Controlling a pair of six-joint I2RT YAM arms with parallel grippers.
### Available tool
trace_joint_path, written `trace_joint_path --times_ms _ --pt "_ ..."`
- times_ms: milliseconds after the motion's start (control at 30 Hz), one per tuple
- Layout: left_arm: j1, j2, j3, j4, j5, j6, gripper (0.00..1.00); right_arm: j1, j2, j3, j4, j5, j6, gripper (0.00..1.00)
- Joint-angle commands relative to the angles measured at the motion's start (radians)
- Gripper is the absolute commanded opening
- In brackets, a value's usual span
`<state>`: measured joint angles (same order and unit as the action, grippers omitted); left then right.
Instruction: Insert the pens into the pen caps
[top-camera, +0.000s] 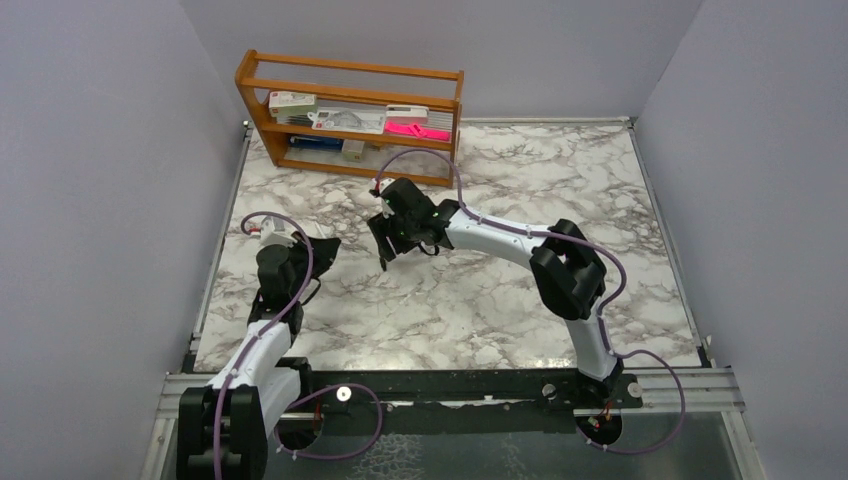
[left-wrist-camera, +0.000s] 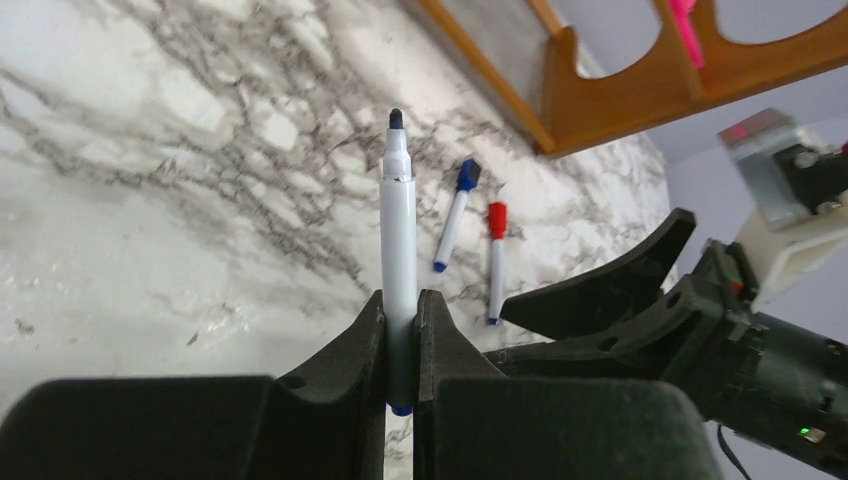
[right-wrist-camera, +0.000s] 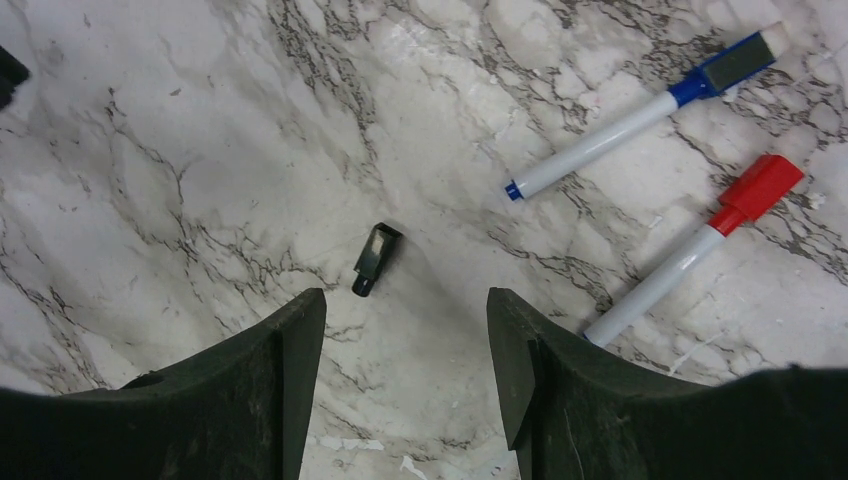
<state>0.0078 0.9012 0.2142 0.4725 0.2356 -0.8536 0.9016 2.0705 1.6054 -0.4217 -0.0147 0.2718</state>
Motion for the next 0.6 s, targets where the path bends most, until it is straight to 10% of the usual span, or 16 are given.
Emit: trace_joint_path --times_ms 0,567 --pt "0.013 0.035 0.024 -0.084 -0.024 0.023 0.00 0.038 0.078 0.100 -0.101 0.087 -0.024 0.60" --pt "0.014 -0.020 0.016 -0.147 -0.087 0.060 0.00 0.074 0.206 0.242 -0.145 0.146 0.014 0.52"
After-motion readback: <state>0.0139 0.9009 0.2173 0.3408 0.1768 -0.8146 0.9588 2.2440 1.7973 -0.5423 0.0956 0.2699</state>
